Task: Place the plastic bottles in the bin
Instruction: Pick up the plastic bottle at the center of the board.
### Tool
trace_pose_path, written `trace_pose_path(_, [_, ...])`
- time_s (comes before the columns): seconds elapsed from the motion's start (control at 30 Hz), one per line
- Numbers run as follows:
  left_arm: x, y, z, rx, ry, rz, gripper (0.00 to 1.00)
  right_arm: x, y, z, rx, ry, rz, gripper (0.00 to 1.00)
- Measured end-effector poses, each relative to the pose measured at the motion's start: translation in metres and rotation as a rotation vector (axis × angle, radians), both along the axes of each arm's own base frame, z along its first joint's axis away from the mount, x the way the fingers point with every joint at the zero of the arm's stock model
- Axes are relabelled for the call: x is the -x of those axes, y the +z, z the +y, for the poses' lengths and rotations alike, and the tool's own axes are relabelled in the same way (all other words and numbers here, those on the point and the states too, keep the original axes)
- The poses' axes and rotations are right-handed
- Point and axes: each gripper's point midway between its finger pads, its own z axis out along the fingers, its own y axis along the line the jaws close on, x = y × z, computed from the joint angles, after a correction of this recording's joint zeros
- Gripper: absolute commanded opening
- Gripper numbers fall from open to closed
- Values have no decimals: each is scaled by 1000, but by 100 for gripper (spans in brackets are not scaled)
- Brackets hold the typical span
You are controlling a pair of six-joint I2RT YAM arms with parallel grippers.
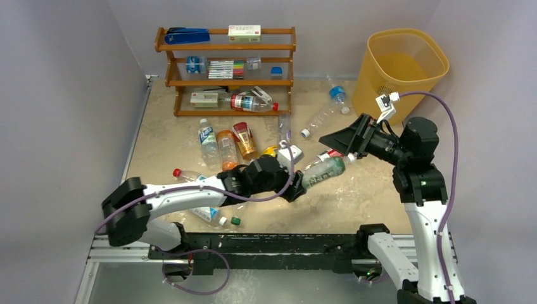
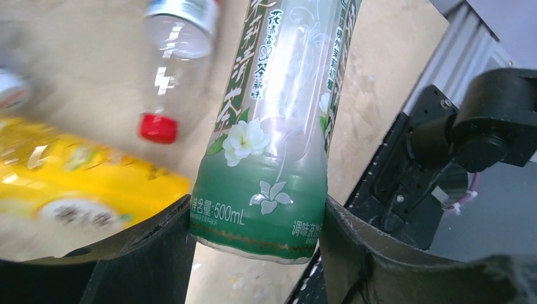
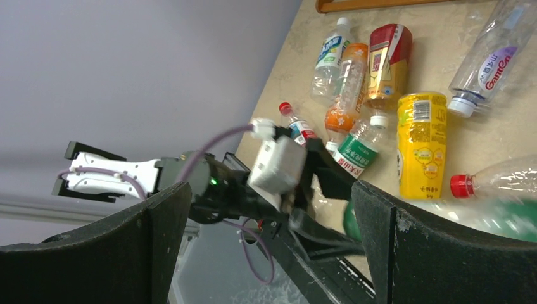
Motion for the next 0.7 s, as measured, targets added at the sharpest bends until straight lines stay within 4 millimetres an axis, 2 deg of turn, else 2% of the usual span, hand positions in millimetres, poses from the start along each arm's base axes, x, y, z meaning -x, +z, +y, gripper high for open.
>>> trace_pose_path(0.23, [-36,24,68,38,207,-7,43,-6,0,-2,3,-19,-1,100])
trace_pose_path(0.43, [-38,34,90,26,267,-16,44,-3,-11,-2,4,-22,9,100])
trace_pose_path(0.7, [-34,54,110,44,305,-44,44,-19,-55,-2,3,-39,113,100])
